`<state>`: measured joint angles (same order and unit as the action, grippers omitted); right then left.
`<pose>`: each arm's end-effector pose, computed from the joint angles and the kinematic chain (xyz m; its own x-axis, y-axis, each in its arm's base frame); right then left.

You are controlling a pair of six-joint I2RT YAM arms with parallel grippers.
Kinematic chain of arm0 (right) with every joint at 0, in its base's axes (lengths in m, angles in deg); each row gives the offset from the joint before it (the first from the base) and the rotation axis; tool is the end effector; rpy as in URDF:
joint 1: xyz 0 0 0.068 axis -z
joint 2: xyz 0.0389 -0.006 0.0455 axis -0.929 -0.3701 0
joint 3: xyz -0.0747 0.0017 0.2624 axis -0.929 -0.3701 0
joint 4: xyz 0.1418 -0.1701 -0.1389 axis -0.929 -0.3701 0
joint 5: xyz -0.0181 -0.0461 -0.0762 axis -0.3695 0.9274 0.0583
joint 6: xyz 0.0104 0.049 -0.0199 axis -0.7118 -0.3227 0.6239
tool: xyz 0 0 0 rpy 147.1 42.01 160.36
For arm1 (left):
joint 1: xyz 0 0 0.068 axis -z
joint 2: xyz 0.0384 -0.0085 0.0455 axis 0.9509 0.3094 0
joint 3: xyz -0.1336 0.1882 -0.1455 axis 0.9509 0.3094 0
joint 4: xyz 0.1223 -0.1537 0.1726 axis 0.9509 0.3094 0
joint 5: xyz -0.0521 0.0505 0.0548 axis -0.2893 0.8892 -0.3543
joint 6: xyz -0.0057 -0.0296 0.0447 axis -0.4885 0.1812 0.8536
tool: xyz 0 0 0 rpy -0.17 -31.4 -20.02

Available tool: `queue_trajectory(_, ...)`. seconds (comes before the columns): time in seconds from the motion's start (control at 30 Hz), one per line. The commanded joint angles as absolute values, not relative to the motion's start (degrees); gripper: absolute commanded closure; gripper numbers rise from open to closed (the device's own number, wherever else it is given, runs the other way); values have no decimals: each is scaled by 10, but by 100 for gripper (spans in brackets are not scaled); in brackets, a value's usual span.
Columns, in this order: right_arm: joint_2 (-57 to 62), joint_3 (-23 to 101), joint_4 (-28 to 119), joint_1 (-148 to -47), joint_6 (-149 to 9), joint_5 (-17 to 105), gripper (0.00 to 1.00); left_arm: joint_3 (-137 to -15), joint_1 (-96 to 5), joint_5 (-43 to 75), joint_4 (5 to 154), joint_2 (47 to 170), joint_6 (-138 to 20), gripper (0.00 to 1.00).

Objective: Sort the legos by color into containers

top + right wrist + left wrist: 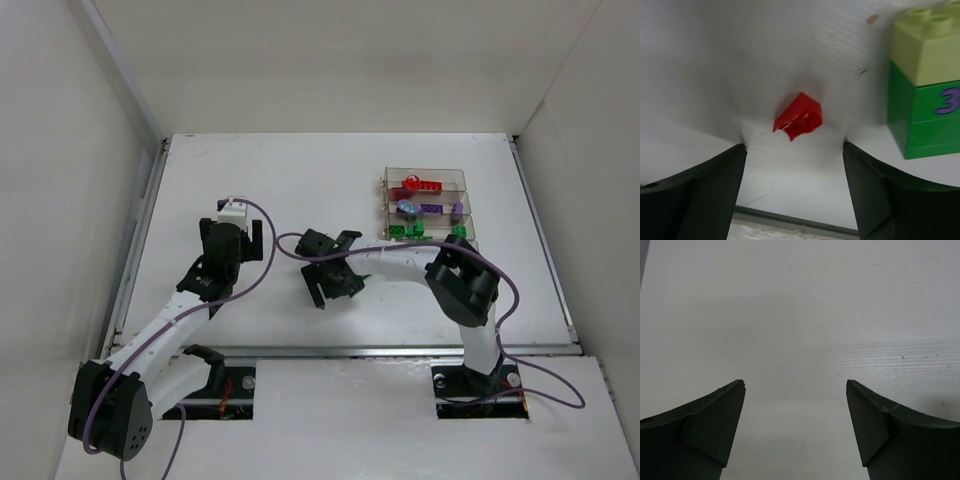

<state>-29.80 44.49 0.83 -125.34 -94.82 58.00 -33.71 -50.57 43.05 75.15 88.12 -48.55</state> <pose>0.2139 0.3225 0.1679 -0.8827 -0.4044 -0.2393 -0.4196 0.9076 0.0139 0.2059 -0.0685 0.2451 -0.3012 0.0982 -0.9485 0.0533 0.9949 0.0861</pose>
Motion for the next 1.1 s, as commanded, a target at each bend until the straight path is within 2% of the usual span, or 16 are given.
queue_trajectory(0.0,-295,445,42,-1228,-956,608,17,-334,-501,440,726,866,-478,20)
queue_trajectory(0.23,-310,474,88,-1205,-918,589,23,-329,-501,440,726,861,-478,20)
queue_trajectory(0.33,-330,493,73,-1205,-911,584,37,-329,-501,445,721,861,-478,20)
queue_trajectory(0.37,-330,493,73,-1205,-911,577,47,-329,-501,445,721,861,-473,20)
queue_trajectory(0.43,-325,487,78,-1205,-906,570,52,-329,-501,450,721,861,-473,20)
queue_trajectory(0.5,-315,487,78,-1205,-901,570,50,-329,-501,450,721,861,-473,19)
queue_trajectory(0.63,-307,494,43,-1205,-906,572,29,-329,-501,450,716,861,-473,19)
queue_trajectory(0.77,-312,506,5,-1205,-918,586,31,-323,-501,450,716,861,-473,19)
queue_trajectory(0.8,-317,506,5,-1205,-924,586,34,-323,-501,450,716,861,-473,19)
queue_trajectory(0.93,-317,501,-1,-1205,-930,586,58,-323,-501,450,716,861,-467,19)
queue_trajectory(0.97,-323,501,-1,-1205,-930,586,72,-323,-501,450,716,861,-467,19)
queue_trajectory(1.07,-323,506,5,-1205,-915,574,100,-323,-501,450,716,861,-467,19)
